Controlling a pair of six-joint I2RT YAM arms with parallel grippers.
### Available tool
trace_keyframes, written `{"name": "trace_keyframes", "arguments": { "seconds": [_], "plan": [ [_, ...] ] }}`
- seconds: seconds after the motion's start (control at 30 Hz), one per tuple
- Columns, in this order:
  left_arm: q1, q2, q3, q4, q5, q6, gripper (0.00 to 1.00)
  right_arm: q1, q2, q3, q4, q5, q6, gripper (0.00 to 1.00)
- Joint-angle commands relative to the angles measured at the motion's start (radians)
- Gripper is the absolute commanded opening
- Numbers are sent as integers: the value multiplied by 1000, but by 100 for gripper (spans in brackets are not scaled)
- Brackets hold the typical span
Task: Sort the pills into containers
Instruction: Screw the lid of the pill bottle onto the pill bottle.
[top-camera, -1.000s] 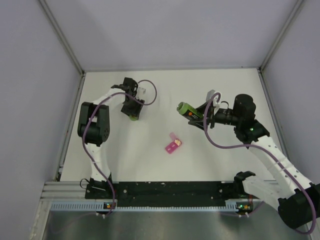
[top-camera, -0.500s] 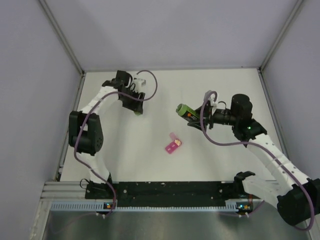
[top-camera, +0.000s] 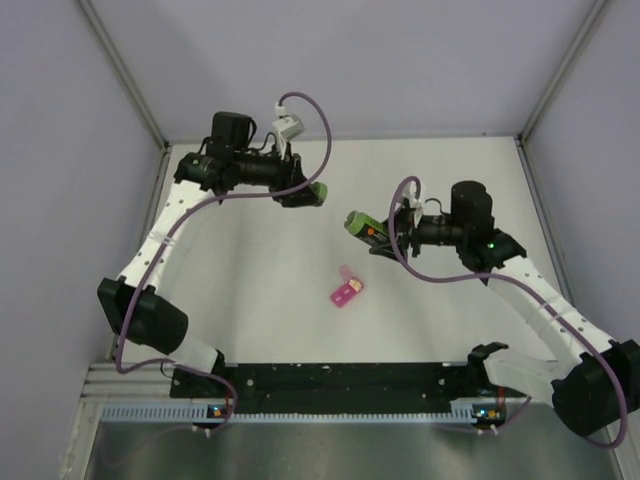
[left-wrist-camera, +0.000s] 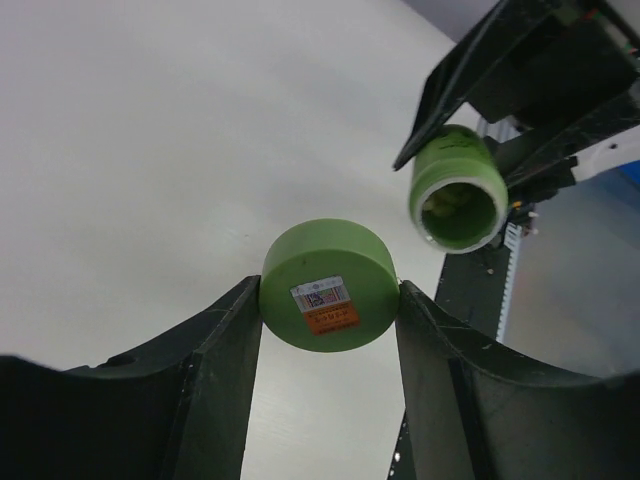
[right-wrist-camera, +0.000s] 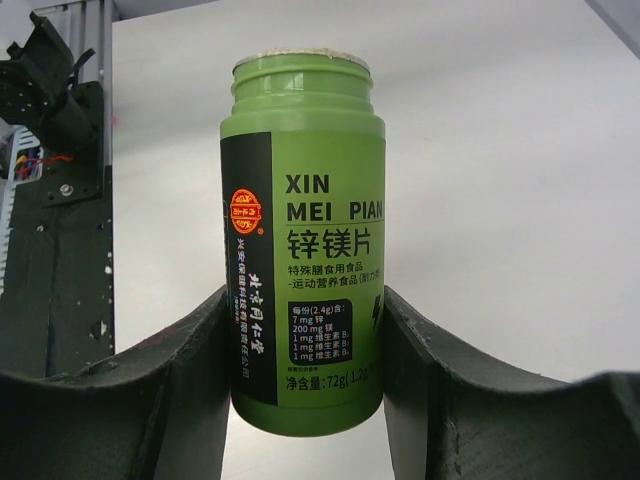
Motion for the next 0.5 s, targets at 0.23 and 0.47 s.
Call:
{"name": "trace_keyframes", "arguments": {
  "seconds": [0.23, 0.47],
  "plan": [
    [-167, 0, 40, 104, 124, -100, 0, 27, 14, 88, 28, -52, -20, 0],
    [-190, 1, 34, 109, 143, -108, 0, 30, 8, 82, 28, -54, -25, 0]
  ]
}}
